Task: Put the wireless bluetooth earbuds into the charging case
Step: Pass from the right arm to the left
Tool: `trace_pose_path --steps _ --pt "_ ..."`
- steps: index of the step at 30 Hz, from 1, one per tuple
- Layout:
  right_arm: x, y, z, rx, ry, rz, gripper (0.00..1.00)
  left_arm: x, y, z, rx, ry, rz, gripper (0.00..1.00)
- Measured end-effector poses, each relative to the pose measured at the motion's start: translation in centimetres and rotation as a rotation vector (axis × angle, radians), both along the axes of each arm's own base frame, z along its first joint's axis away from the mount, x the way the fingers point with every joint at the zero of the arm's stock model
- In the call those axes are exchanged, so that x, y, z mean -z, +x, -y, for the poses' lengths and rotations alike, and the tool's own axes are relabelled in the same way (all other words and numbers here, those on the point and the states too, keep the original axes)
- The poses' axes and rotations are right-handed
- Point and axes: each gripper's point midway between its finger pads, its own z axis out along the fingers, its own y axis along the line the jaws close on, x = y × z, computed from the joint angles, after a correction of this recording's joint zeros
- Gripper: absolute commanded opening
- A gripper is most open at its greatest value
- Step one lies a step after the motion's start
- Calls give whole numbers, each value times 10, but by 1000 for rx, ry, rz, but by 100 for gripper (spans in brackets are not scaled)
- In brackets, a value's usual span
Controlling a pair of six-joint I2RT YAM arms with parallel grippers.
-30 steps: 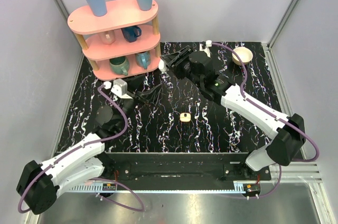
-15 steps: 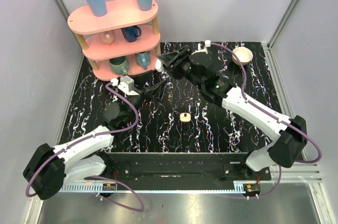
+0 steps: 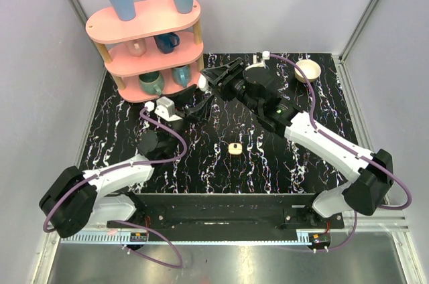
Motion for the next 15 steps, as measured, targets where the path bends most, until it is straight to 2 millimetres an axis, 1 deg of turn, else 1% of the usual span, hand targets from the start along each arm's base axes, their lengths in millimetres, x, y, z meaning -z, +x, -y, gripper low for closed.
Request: trace_pose_path --steps 2,4,6,8,15 --pt "-1 -1 0 -3 1 1 27 -3 1 0 -9 -4 8 68" --pt "-1 -1 0 -4 2 1 27 -6 2 0 -17 -8 17 67" --pt "-1 -2 1 -4 2 1 27 -10 4 1 -23 -13 25 65" --pt "-1 -2 1 -5 2 1 28 -12 5 3 -23 -17 29 64" --pt "-1 -4 0 -15 3 1 27 -10 8 7 -24 -15 20 59"
